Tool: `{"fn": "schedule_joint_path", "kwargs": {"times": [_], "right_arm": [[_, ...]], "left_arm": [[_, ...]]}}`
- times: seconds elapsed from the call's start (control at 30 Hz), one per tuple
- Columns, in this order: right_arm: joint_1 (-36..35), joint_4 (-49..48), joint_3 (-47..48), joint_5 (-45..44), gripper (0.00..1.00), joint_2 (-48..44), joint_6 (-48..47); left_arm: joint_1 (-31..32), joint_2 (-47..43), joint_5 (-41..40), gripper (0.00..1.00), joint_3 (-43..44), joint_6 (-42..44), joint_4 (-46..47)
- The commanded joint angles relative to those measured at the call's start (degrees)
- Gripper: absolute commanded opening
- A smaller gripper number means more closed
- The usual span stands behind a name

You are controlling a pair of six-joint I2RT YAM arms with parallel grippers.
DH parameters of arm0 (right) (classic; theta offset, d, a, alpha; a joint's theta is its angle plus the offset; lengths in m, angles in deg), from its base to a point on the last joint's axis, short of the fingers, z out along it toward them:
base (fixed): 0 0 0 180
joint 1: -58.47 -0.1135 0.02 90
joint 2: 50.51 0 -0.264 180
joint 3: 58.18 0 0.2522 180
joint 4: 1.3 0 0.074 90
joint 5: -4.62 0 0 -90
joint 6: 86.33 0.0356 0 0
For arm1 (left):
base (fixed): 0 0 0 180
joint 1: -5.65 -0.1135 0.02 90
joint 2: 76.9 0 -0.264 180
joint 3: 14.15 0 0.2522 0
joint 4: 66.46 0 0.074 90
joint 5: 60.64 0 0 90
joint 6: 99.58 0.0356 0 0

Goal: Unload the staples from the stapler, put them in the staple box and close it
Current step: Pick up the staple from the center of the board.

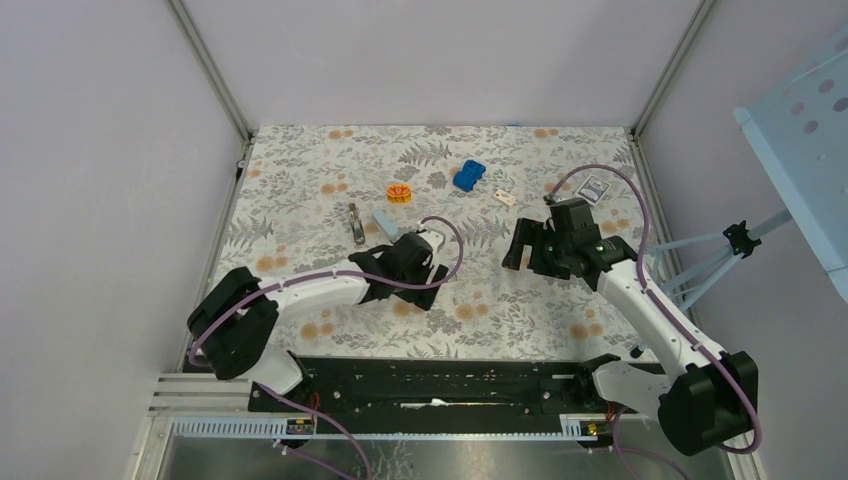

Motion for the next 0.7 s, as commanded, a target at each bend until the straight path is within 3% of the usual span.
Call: {"fn": "schedule_joint_path", "kwargs": {"times": [0.0,0.37,0.57,0.67], "right_arm": [[0.22,-1.44,2.98,2.04,0.92,2.57,-3.47],[0.19,-2.76,1.68,2.35,0.88,2.82,-3.89],[0.19,-2.17,2.18,1.99,0.87,3.37,-5.08],[0.19,-2.05,2.14,1.96,0.86,3.63,-5.26]], "left_arm": [[-0.17,1.55,3.67,0.8,3.36,4.52,-0.19],[-0.16,6.47,10.42,0.71,6.78,10.87,-5.71],[-0.15,8.71,10.78,0.58,7.81,11.51,-5.97],[-0.07,9.69,11.61,0.57,8.45,11.32,-5.8]]}}
